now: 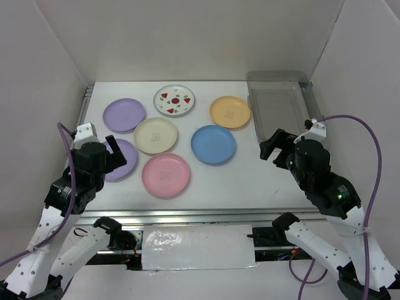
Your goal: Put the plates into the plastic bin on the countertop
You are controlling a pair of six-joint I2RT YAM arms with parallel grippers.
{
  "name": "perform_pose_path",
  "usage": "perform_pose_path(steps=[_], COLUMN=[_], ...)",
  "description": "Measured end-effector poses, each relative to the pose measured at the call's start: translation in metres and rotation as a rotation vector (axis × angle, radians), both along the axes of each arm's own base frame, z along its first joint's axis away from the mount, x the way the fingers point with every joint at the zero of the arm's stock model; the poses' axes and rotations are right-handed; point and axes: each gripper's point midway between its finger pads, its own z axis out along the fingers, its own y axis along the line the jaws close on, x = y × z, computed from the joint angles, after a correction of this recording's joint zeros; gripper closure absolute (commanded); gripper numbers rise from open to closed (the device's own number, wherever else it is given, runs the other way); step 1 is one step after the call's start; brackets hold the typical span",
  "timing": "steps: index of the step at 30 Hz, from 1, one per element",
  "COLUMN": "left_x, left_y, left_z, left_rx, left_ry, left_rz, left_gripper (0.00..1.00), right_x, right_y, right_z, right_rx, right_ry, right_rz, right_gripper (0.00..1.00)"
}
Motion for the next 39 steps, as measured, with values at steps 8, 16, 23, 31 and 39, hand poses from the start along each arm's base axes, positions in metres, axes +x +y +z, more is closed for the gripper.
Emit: perform_pose_path(steps=[8,16,23,31,39], left_x=[0.000,0.000,0.000,0.010,0.016], left_y=[0.000,0.000,0.007,0.011,0.010], left_z=[-0.001,-0.001,-0.002,-0.011,-0.022], left_rx=[-0.001,-0.001,0.002,0.007,0.007], left_ry=[0.001,0.000,0.004,0.049,0.093], left_rz=[0.001,0.003,0.033,0.063,0.046], left_gripper=[0.01,0.01,0.01,0.01,0.01], right_x=[0.000,0.005,0.073,0.203,0.311], right_y=[0.000,0.018,0.082,0.178,0.233], right_z=[0.000,0.006,-0.005,-0.095,-0.151], right_rx=[0.001,0.036,0.064,0.106,0.211], right_ry=[0.000,-0.015,0.067,0.288,0.330], right_rz=[0.000,0.077,0.179,0.216,0.225], right_gripper=[0.00,0.00,0.00,0.00,0.00])
